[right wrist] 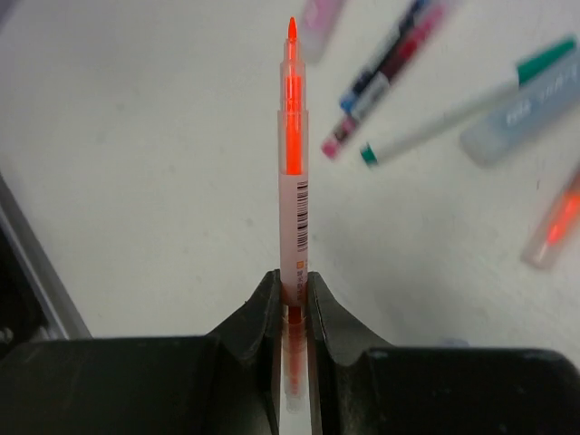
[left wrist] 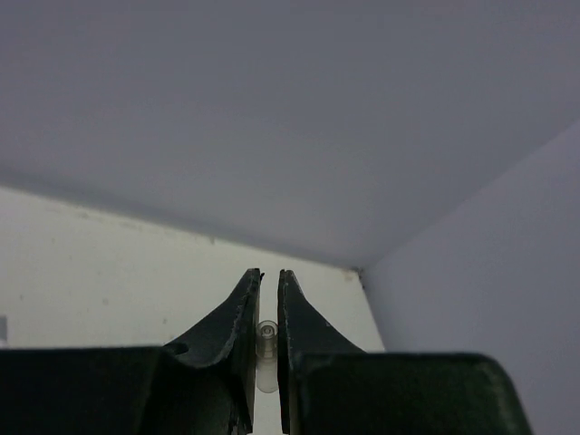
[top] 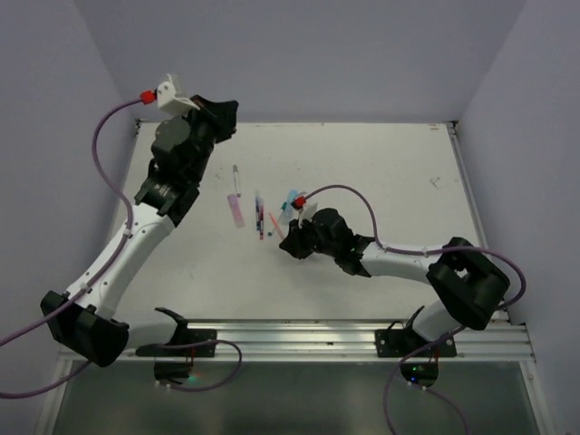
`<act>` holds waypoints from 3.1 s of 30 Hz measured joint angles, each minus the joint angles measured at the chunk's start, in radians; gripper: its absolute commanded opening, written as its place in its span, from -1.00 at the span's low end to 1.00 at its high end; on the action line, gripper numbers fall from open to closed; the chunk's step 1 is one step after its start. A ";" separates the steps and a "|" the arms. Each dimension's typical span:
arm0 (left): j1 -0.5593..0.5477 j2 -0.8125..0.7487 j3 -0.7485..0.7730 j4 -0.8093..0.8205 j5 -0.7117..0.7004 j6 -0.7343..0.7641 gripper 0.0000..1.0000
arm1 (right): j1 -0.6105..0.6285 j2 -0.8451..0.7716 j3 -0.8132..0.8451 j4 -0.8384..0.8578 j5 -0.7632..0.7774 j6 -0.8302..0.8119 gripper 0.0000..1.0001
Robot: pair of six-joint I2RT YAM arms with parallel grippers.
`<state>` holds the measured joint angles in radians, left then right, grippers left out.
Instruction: Open the pen caps
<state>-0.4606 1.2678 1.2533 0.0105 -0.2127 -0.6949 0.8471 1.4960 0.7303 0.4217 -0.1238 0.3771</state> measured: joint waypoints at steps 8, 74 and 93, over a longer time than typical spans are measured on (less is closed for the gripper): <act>0.030 -0.069 0.115 0.184 -0.081 0.005 -1.00 | 0.003 0.047 -0.051 -0.150 -0.003 0.002 -1.00; -0.240 0.412 -0.369 0.101 0.261 -0.074 -1.00 | -0.151 0.019 -0.002 -0.589 0.129 0.058 -0.39; -0.291 0.522 -0.314 0.131 0.260 -0.108 -0.71 | -0.148 -0.230 -0.060 -0.581 0.168 0.060 -0.28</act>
<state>-0.7517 1.7901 0.9394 0.1413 0.0475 -0.8028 0.6994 1.2655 0.6701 -0.1593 0.0444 0.4366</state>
